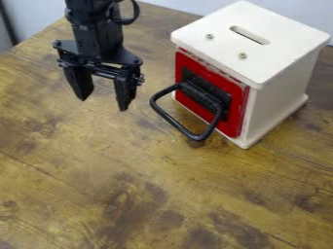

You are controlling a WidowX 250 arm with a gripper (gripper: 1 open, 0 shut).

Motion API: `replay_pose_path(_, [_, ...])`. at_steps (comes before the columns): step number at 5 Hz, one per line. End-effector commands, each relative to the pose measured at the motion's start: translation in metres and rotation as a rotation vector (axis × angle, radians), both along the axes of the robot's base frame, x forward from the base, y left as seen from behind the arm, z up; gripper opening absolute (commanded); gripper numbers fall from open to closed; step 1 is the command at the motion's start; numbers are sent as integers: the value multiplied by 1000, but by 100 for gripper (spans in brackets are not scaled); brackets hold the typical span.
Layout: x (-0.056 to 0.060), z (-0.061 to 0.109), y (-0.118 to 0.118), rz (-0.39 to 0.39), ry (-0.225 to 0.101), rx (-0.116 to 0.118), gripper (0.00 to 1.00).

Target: Close the drawer

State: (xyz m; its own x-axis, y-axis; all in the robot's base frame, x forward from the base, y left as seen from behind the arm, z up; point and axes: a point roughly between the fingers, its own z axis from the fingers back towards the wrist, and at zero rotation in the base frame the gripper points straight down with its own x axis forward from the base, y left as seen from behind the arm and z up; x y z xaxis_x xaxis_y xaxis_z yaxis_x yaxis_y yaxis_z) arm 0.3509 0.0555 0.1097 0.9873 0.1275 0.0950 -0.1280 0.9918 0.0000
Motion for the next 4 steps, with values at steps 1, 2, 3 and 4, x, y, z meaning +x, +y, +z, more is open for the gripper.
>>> replay_pose_path(1, [9,25,0,-8,-80,17,100])
replay_pose_path(2, [10,24,1,-7,-83,18,100])
replay_pose_path(3, [12,23,1,-6,-79,18,100])
replay_pose_path(4, [11,18,2,-2,-63,17,100])
